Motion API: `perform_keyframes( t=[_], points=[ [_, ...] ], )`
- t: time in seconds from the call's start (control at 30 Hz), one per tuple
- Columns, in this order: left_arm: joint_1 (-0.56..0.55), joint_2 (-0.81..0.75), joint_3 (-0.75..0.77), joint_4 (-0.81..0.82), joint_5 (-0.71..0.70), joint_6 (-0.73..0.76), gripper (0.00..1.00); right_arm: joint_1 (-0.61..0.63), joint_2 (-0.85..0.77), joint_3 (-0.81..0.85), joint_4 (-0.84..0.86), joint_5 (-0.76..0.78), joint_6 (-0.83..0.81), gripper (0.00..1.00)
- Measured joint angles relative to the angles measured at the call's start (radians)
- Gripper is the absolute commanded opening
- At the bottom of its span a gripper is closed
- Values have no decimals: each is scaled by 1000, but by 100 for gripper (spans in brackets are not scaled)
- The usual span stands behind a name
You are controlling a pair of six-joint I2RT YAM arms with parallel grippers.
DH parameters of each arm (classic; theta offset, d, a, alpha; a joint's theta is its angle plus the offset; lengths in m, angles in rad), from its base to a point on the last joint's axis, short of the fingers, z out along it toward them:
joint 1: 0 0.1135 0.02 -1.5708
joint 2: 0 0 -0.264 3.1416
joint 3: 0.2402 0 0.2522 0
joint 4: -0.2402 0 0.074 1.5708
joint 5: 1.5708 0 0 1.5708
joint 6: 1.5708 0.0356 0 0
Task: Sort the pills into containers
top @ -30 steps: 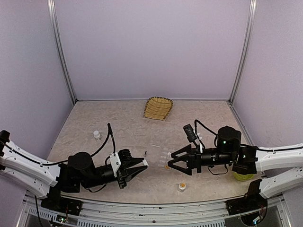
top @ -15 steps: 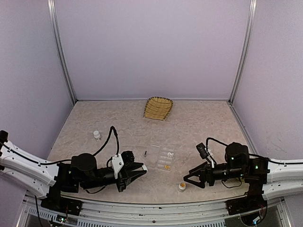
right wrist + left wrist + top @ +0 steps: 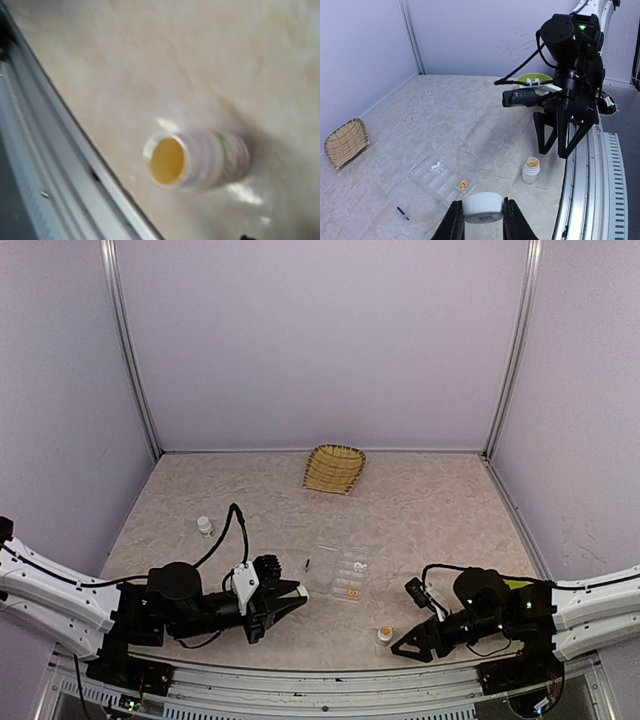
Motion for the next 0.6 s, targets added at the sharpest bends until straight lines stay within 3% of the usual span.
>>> perform_keyframes(
  t=[0.43, 0.6],
  points=[
    [0, -28, 0, -14, -26, -11, 12, 77, 323, 132, 8, 115, -58, 44],
    [0, -54, -6, -13, -29, -17, 12, 84, 412, 206, -7, 183, -110, 26]
  ],
)
